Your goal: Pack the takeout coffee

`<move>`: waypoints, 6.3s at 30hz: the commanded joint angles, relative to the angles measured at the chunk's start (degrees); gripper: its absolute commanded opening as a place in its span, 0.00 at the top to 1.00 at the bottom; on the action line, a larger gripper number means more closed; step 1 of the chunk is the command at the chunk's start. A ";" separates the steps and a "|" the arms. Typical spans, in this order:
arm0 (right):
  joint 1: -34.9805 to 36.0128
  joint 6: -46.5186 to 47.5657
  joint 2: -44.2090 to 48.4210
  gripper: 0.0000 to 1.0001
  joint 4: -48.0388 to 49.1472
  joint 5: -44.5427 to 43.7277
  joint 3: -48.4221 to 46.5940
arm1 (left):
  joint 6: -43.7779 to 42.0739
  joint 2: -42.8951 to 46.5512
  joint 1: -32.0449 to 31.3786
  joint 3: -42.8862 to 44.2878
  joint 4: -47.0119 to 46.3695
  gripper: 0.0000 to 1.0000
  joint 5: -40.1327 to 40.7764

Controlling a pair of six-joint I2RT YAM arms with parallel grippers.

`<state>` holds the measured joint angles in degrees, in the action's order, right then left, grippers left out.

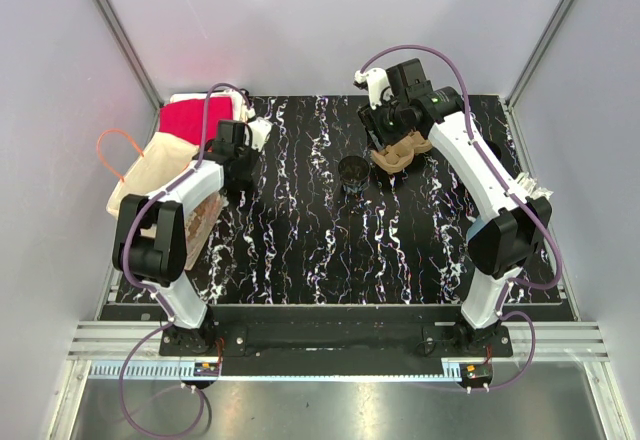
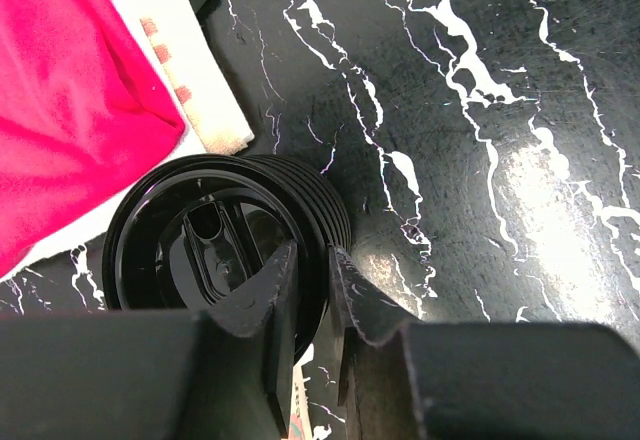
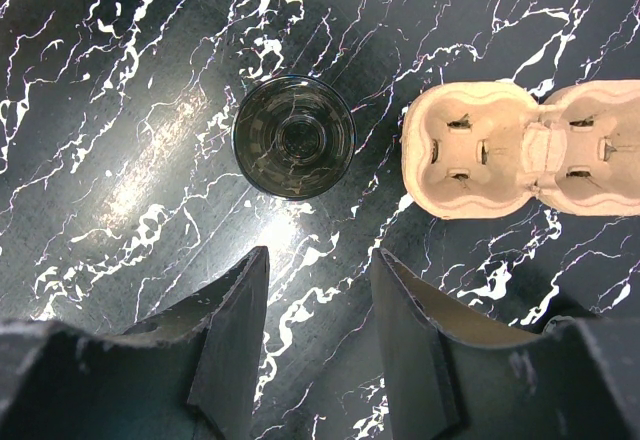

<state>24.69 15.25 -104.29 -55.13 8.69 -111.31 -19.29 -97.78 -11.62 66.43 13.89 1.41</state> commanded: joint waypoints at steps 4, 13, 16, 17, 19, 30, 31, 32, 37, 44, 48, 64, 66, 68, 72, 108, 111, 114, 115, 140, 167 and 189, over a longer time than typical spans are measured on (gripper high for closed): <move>-0.25 0.22 3.22 0.48 1.96 0.89 -0.23 | 0.57 1.97 0.28 3.00 -2.03 0.82 0.97; -0.25 0.40 3.74 0.48 1.96 0.63 -0.23 | 1.71 6.45 0.28 4.14 0.34 0.82 -3.78; -0.17 1.10 4.27 0.48 1.96 1.07 -0.31 | 1.89 8.47 0.28 5.11 2.18 0.81 -7.02; -0.17 1.36 4.44 0.47 1.96 1.24 -0.23 | 1.97 9.09 0.37 5.63 2.80 0.82 -7.99; -0.17 2.68 5.23 0.44 2.31 1.33 -0.05 | 2.06 10.85 0.28 6.34 4.73 0.82 -12.03; -0.25 21.90 23.92 0.11 15.66 14.33 19.09 | 3.38 19.11 0.19 11.17 16.25 0.82 -43.90; -0.25 23.24 24.31 0.11 15.50 15.21 19.63 | 3.64 19.29 0.28 11.52 17.65 0.82 -46.30; -0.17 24.03 24.05 0.12 12.54 16.26 17.81 | 3.73 19.38 0.19 12.13 18.45 0.82 -48.67; -0.25 34.05 25.10 0.00 8.12 26.89 18.58 | 2.95 18.15 0.19 15.12 24.41 0.84 -63.97; -0.17 39.24 23.87 0.00 4.17 42.44 15.25 | 4.52 12.62 0.28 18.64 29.97 0.87 -82.34; 1.41 38.90 21.24 0.00 3.89 45.98 12.61 | 6.37 10.16 -0.42 18.12 29.79 0.87 -88.86; 8.97 40.21 9.29 0.04 4.95 36.58 8.21 | 9.80 3.21 -4.29 17.85 28.30 0.86 -93.61; 9.41 40.21 8.14 0.04 5.30 35.96 8.56 | 10.06 3.21 -4.29 17.85 28.03 0.86 -93.87; 9.94 38.99 7.18 0.05 6.88 34.03 8.65 | 10.23 3.03 -4.38 17.77 27.77 0.86 -94.13; 10.47 38.37 5.94 0.06 7.23 33.85 8.12 | 10.32 2.68 -4.56 17.33 27.24 0.86 -93.61; 13.02 30.99 7.17 0.59 8.64 31.92 12.16 | 10.06 4.79 -4.03 19.87 26.36 0.26 -84.39; 12.93 30.72 7.87 0.71 8.90 31.83 13.39 | 10.24 5.67 -3.06 21.54 26.45 0.26 -81.84; 13.02 29.76 7.96 0.76 10.31 31.22 14.71 | 9.27 6.11 -2.80 21.20 26.54 0.26 -81.04; 13.02 29.49 7.88 0.82 10.57 31.04 15.15 | 9.01 5.76 -2.80 20.50 26.54 0.26 -81.13; 13.90 16.13 1.21 0.45 32.19 17.51 27.99 | 2.06 13.40 12.92 8.72 25.48 0.24 -70.67; 16.36 25.19 -12.78 0.24 32.72 6.52 26.40 | 2.06 18.42 17.24 5.19 23.55 0.15 -75.23; 16.71 20.27 -2.00 0.84 26.67 15.20 24.65 | 1.27 17.89 15.83 11.43 23.64 0.09 -74.62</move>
<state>40.86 38.09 -117.38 -24.86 16.14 -83.68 -16.29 -79.50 4.23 75.02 39.27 -72.18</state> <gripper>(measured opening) 0.182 0.899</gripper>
